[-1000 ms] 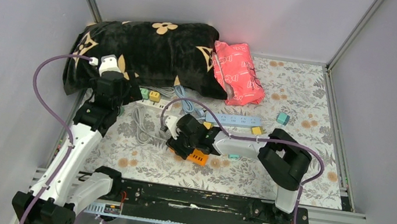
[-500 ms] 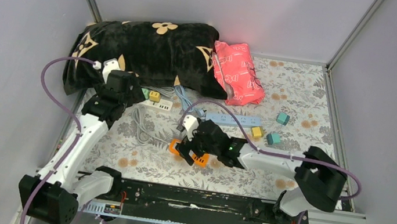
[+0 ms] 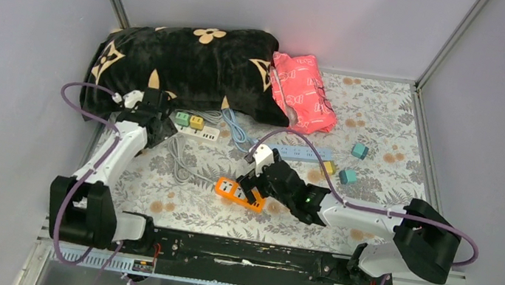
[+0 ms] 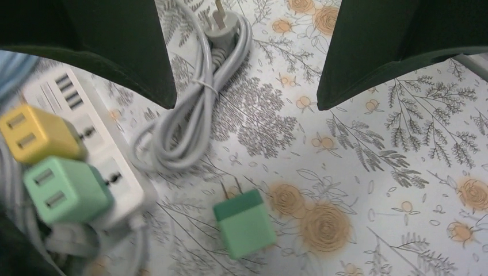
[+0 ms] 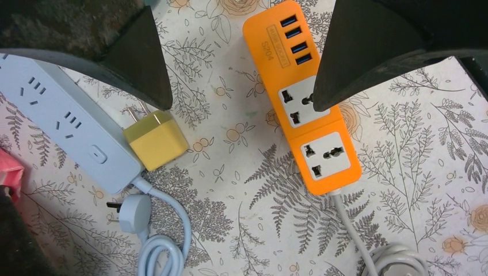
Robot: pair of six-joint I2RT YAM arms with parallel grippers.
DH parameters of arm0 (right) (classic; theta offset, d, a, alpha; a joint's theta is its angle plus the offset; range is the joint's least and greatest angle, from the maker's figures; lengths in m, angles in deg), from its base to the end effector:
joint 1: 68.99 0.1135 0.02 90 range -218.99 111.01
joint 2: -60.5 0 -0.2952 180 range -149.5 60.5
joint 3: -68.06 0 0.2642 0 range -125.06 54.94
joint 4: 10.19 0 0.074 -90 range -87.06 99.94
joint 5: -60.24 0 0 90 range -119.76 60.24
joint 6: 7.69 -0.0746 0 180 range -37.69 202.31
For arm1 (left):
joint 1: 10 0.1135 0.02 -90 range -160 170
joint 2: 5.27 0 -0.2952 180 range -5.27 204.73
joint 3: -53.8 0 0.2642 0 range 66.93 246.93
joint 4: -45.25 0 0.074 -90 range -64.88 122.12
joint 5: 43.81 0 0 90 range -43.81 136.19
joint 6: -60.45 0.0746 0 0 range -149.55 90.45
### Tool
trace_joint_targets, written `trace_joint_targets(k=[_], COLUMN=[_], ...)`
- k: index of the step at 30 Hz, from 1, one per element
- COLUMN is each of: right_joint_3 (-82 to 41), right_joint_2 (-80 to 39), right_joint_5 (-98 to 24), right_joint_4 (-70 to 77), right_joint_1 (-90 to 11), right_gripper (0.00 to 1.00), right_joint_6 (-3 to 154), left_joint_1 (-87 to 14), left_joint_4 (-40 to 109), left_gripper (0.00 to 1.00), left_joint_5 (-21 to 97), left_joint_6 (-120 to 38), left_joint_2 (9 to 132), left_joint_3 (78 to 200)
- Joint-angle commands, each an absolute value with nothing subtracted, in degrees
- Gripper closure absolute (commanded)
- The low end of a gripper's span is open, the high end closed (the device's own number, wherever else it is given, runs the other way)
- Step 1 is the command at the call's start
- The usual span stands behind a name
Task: Insert the plug
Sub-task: Pick up the plug from the center of the board.
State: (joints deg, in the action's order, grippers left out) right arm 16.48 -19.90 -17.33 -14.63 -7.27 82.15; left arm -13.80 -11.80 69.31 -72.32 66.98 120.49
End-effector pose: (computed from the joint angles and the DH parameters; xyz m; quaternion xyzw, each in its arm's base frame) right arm 0.1733 0.2883 0.2166 -0.3772 0.7479 0.1989 0.5088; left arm 0.2599 0.0121 0.2424 -0.3622 0.8815 0.0871 0.2900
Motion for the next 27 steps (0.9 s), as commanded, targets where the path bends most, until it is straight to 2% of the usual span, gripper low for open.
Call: trace_joint_targets(k=[1, 9, 12, 27], right_joint_3=[16.9, 16.2, 16.1, 16.0], right_joint_2=[-17.1, -18.1, -18.2, -19.3], right_joint_5=[-13.6, -15.0, -14.8, -15.2], right_joint_4=[-18.7, -17.7, -17.6, -17.9], right_joint_1=[-7.2, -7.2, -7.1, -7.2], right_gripper=[0.01, 0.01, 0.01, 0.01], right_joint_6=[80.9, 80.9, 81.2, 82.0], left_joint_1=[-9.2, -3.9, -1.7, 0.9], left_joint_4=[-10.2, -3.1, -1.8, -1.1], left_gripper=[0.00, 0.00, 0.05, 0.11], left_joint_5=[68.3, 62.2, 60.9, 61.9], left_joint_6=[-76.1, -81.9, -83.5, -86.4], left_joint_2=[70.0, 77.8, 81.8, 94.1], left_joint_3=[121.4, 120.7, 121.1, 126.7])
